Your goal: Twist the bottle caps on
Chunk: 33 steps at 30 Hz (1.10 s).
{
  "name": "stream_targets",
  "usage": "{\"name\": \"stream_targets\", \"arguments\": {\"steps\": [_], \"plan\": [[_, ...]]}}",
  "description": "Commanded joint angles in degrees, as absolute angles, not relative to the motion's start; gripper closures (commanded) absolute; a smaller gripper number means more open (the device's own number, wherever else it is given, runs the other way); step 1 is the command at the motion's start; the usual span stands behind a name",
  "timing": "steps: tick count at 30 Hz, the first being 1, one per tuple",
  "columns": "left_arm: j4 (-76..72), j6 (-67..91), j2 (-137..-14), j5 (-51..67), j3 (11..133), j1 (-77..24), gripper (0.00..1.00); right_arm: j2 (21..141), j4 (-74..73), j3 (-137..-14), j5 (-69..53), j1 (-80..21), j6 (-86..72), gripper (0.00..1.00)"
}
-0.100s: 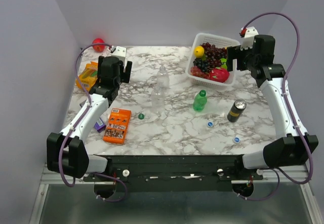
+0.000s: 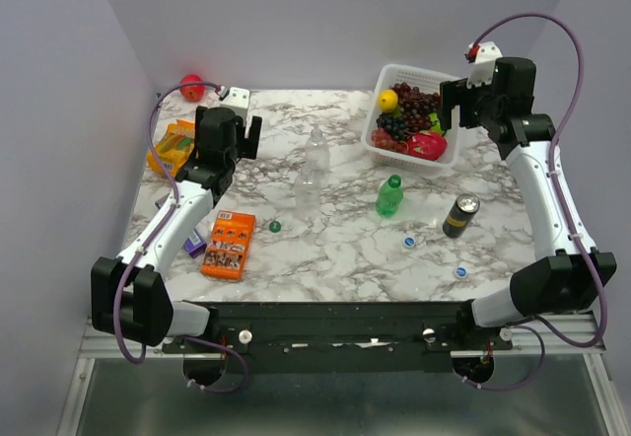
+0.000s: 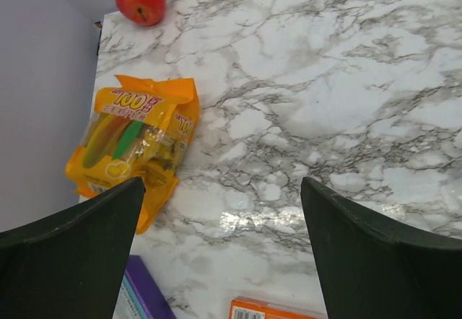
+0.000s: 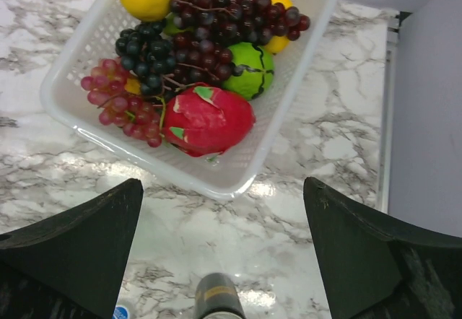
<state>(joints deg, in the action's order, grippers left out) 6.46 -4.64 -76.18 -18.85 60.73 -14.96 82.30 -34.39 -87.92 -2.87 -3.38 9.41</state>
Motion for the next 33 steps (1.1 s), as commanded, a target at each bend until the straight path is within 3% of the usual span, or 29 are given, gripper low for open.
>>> {"name": "stream_targets", "arguments": {"steps": [1, 7, 16, 22, 25, 30, 33], "plan": [[6.1, -2.1, -75.5, -14.0, 67.5, -16.1, 0.01, 84.1, -34.5, -96.1, -10.0, -3.6, 11.5, 0.00], [18.6, -6.2, -69.8, -1.1, 71.8, -16.1, 0.01, 78.4, -35.8, -94.6, -27.0, -5.8, 24.3, 0.00], [38.2, -6.4, -53.8, 6.1, 60.9, -16.2, 0.01, 74.8, -39.9, -89.3, -26.1, -28.1, 36.1, 0.00], [37.3, -5.3, -46.3, 4.6, 53.1, -17.0, 0.01, 78.7, -40.3, -86.4, -26.9, -35.7, 31.6, 0.00], [37.5, -8.4, -43.9, 4.9, 49.6, -19.2, 0.01, 81.6, -40.3, -84.4, -23.7, -35.9, 27.9, 0.06], [38.8, -14.7, -43.4, 6.2, 48.6, -22.5, 0.01, 85.1, -41.7, -83.4, -6.8, -35.4, 24.9, 0.14], [39.3, -16.7, -45.2, 5.4, 50.2, -24.1, 0.01, 86.0, -44.6, -83.8, -5.4, -33.6, 24.5, 0.19]]}}
